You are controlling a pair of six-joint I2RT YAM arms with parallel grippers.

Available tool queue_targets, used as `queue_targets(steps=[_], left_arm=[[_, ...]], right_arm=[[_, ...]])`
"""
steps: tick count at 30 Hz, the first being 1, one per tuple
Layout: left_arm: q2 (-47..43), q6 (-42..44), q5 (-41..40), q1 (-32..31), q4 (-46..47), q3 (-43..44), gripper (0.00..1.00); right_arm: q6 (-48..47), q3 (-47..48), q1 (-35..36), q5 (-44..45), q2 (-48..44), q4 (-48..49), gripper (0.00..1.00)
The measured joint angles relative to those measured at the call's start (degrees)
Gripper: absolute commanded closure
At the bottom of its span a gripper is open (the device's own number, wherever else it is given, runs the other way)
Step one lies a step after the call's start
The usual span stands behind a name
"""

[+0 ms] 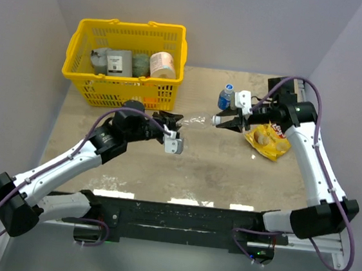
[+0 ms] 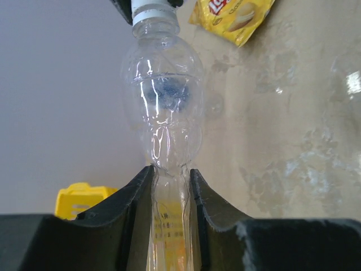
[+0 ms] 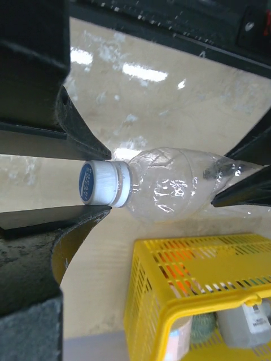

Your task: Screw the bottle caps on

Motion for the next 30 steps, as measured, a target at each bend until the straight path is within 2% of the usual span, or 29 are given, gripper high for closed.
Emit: queue_targets(steps=[6,13,17,22,24,25,26,30], left_arm=[[-3.9,17.7,-6.4,-1.2,15.9,-12.4,1.0],[-5.6,38.8,-10.5,-2.3,35.8,-25.5,1.0],[-5.4,45.9,-12.1,-2.6,41.3,-28.3,1.0],[-5.6,51.1,-12.8,-2.9,44.0,-30.0,1.0],[-5.7,51.5,-12.9,-2.9,44.2,-30.2,1.0],[-5.9,51.4,-13.0,-3.0,44.2,-30.2,1.0],[-6.2,51.2,-13.1,-3.0,44.1,-30.2,1.0],[-8.3,45.9,-14.2,-3.1,39.1,-28.5,1.0]], right_arm=[[11.5,7.7,0.0,-3.8,9.7,-3.5,0.8],[26.6,12.1,-0.8,-10.8,19.5,-8.6,0.8],[33.2,14.0,-1.1,-15.3,24.0,-11.9,0.79],[50.1,10.0,-1.5,-19.2,24.5,-5.4,0.75],[54.4,9.1,-1.5,-19.7,24.5,-4.0,0.68],[56.0,9.0,-1.5,-19.9,24.5,-3.4,0.61],[57.4,9.0,-1.5,-20.3,24.5,-2.7,0.02],[61.9,11.2,-2.4,-20.5,24.7,-0.8,0.01]])
